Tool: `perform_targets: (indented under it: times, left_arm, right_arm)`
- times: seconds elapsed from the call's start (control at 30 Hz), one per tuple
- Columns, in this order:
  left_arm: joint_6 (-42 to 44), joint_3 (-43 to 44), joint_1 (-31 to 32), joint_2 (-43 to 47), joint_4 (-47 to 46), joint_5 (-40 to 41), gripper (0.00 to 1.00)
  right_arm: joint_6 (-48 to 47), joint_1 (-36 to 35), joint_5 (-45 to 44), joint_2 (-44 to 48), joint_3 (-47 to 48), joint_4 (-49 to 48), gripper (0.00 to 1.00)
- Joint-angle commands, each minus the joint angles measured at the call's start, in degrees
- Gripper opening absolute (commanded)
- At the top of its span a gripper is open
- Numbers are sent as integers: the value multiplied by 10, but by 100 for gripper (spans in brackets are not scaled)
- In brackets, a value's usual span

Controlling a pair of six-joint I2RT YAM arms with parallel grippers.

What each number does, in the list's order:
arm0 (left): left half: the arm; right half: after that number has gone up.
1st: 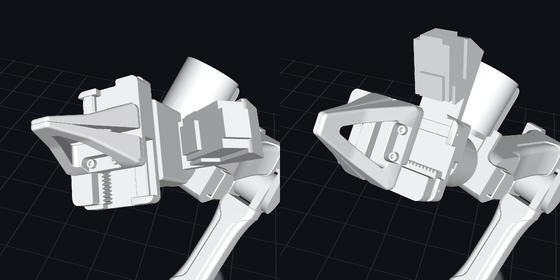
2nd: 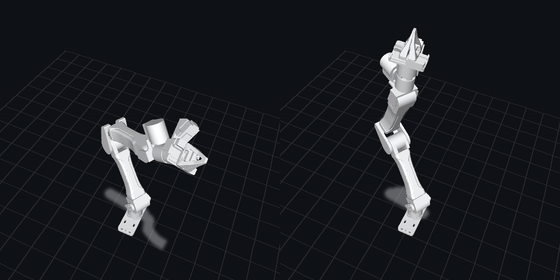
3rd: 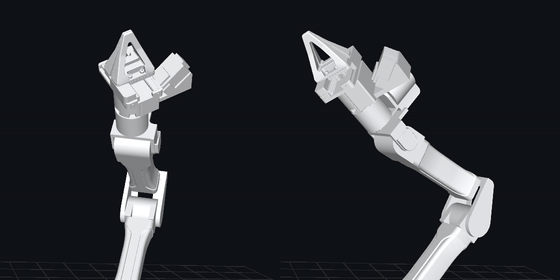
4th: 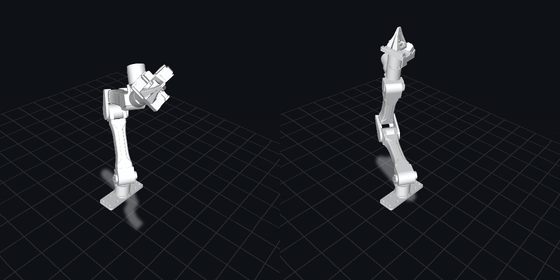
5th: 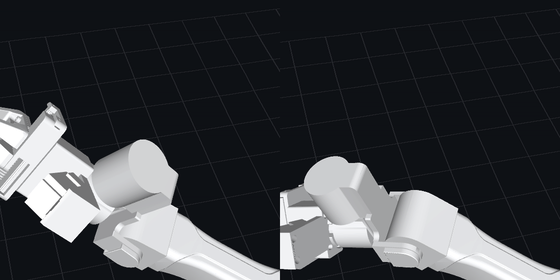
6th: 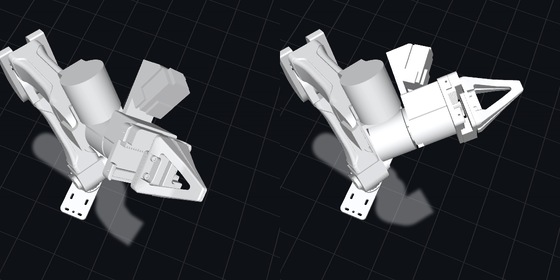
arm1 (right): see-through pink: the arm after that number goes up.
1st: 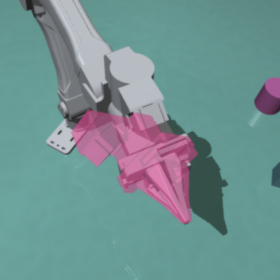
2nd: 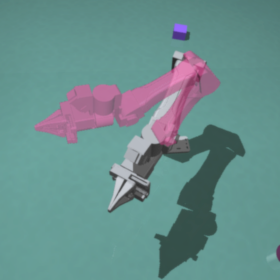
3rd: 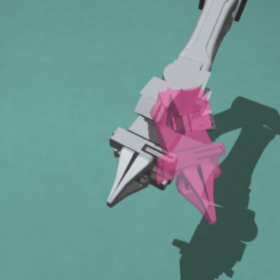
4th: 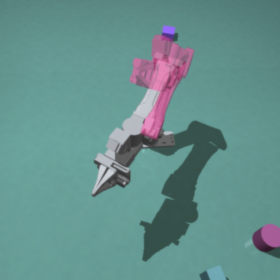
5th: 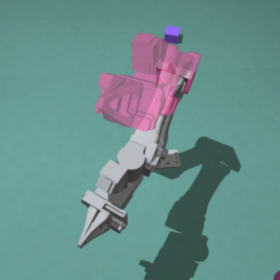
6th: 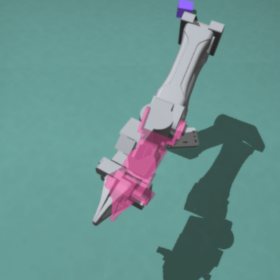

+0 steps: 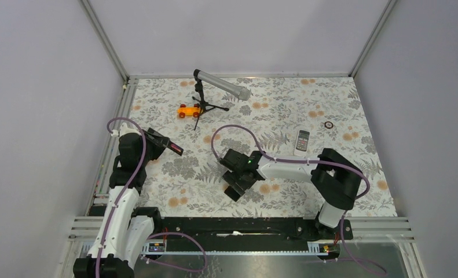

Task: Load the batteries into the remote control
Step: Adjust the battery cover at the center of the board, then pick up the battery cover at the center of the board.

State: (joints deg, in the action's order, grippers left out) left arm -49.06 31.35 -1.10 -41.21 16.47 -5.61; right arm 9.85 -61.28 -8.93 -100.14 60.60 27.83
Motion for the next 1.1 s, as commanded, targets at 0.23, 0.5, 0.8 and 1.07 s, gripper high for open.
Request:
perform_targets:
  times: [0.23, 0.5, 0.8, 1.07]
  left_arm:
    - [24, 20, -3, -18, -35, -5, 0]
    - [29, 24, -3, -20, -22, 9, 0]
    - [27, 23, -3, -32, -31, 2, 0]
    - [30, 20, -4, -38, -41, -6, 0]
  right_arm:
    - [-26, -7, 57, 54, 43, 36, 82]
    - [-15, -35, 104, 26, 33, 28, 89]
    - [-36, -58, 113, -14, 42, 33, 78]
    - [-39, -61, 71, -45, 56, 49, 60]
